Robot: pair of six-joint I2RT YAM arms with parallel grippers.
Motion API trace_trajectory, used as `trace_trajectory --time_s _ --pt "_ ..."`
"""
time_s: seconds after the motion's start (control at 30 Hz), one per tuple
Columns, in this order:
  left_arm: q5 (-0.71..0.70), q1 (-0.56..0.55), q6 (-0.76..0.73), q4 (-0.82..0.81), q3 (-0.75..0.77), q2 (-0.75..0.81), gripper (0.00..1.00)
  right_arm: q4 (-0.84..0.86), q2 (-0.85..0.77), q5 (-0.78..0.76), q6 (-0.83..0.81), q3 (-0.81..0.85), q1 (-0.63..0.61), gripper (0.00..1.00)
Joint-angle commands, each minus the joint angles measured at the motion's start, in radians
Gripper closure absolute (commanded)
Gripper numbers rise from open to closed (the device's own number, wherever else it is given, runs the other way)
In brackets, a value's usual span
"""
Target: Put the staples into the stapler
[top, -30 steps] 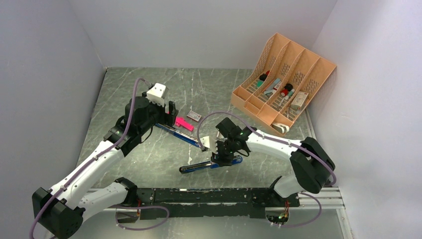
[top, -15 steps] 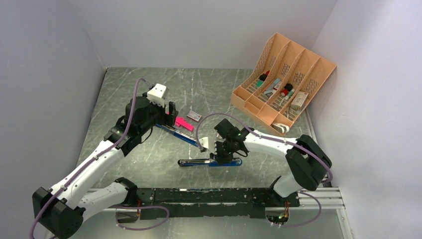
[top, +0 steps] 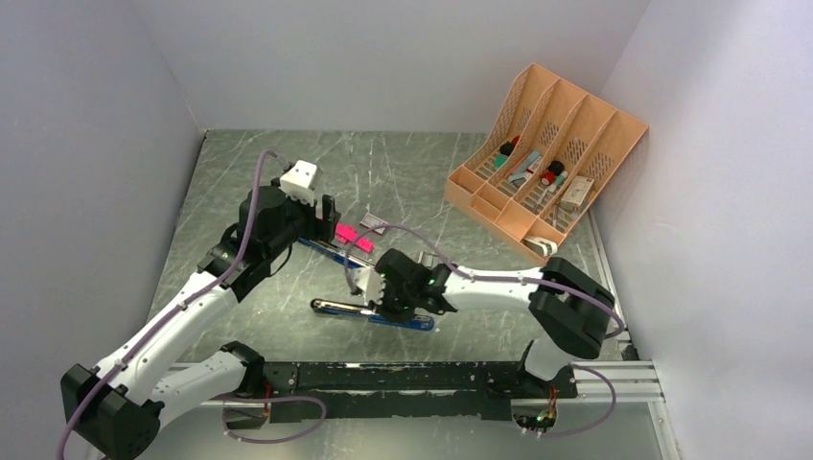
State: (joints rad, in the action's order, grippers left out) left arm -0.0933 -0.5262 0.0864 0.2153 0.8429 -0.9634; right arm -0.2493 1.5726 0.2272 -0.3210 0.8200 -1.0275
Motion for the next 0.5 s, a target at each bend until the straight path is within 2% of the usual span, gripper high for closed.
trace_trajectory --time_s 0.0,0.2,0.47 --pt "-0.066 0.019 0.023 0.009 0.021 0.032 0.19 0.124 0.086 -0.135 0.160 0.075 -0.087 1.00" --pt "-0.232 0.099 0.124 0.010 0.009 0.117 0.20 0.142 0.229 -0.217 0.301 0.240 -0.117 1.00" --pt "-0.382 0.189 0.213 0.009 -0.025 0.237 0.20 0.073 0.408 -0.269 0.324 0.473 -0.118 1.00"
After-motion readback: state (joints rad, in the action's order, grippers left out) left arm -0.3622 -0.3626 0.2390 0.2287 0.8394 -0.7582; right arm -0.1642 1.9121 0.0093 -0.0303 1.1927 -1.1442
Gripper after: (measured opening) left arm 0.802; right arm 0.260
